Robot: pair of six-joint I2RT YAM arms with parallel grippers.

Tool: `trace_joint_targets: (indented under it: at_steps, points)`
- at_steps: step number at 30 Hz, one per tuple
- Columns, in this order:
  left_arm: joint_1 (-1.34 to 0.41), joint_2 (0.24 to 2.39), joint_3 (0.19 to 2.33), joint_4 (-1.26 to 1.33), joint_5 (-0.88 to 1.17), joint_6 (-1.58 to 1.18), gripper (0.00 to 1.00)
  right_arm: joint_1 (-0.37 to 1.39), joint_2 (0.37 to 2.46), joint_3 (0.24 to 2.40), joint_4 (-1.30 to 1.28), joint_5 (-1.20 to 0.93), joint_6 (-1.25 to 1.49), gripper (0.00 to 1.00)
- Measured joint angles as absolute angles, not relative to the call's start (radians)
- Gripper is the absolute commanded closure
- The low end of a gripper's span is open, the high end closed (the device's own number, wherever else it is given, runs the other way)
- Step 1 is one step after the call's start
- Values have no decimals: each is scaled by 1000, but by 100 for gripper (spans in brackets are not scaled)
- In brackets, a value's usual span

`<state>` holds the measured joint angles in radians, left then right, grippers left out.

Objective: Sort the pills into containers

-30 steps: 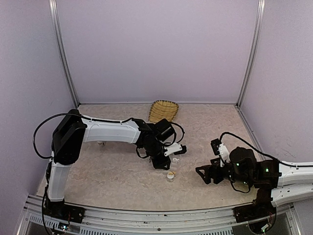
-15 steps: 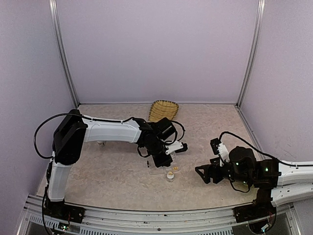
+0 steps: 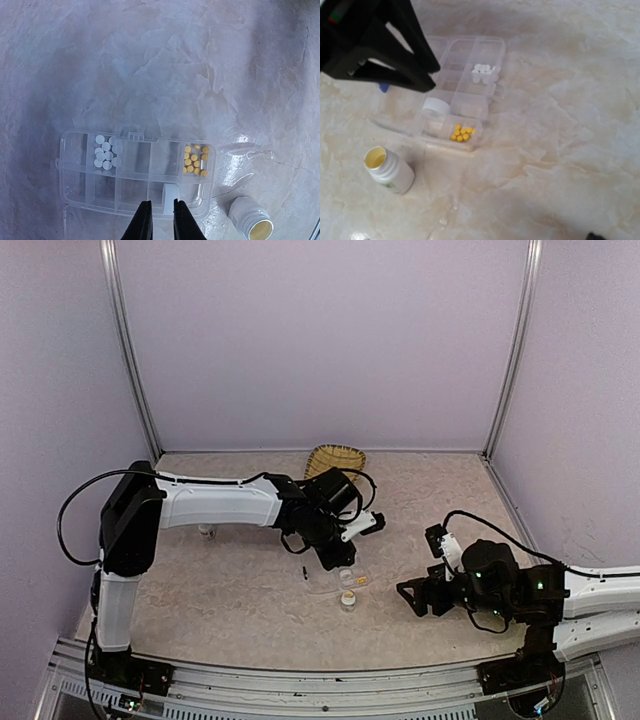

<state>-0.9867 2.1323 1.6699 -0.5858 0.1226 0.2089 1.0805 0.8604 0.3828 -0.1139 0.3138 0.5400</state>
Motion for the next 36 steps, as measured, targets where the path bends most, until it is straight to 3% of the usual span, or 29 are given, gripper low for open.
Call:
trace_joint_targets:
  at_steps: [17, 36]
  points:
    - [-969, 2126, 1660, -572, 154, 223, 70, 1081, 899, 414, -103, 310, 536, 9]
    - [-983, 2181, 1660, -603, 146, 271, 71, 1081, 889, 414, -99, 310, 537, 9]
